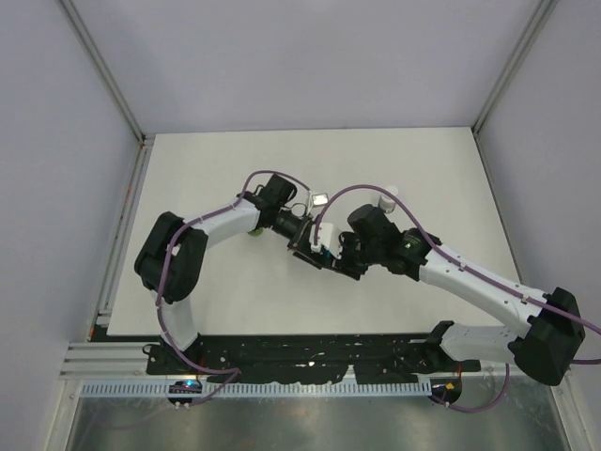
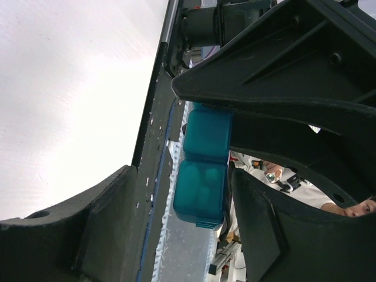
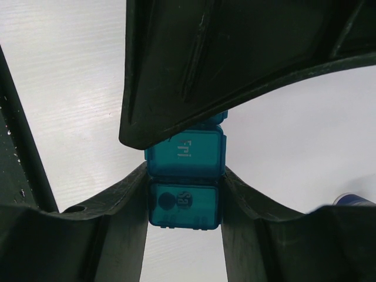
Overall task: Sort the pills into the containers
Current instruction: Place the pill container at the center of the board.
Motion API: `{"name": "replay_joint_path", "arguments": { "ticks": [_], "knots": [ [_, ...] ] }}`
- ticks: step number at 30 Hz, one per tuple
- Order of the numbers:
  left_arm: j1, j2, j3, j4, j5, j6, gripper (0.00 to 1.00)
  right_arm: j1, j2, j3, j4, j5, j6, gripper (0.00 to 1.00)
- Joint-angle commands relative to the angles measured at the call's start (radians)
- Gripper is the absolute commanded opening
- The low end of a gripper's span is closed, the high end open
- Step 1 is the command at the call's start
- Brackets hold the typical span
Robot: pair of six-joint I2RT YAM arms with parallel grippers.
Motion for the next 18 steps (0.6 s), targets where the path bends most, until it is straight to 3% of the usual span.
{"name": "replay_joint_path", "arguments": {
  "ticks": [1, 5, 9, 18],
  "knots": [
    [0.001, 0.005, 0.045, -0.006, 0.015, 0.027, 0.7, 0.004, 0.0, 0.002, 0.046, -0.007, -0.001, 0.12],
    [0.018, -0.003, 0.042, -0.009, 0.022, 0.033, 0.75, 0.004, 0.001, -0.015, 0.052, -0.006, -0.005, 0.12],
    [0.036, -0.014, 0.044, -0.015, 0.028, 0.036, 0.87, 0.003, 0.009, -0.029, 0.058, -0.007, -0.007, 0.12],
    [0.141, -0.066, 0.024, -0.014, -0.008, 0.033, 0.9, -0.028, 0.037, -0.065, 0.083, -0.029, -0.027, 0.12]
  ]
}}
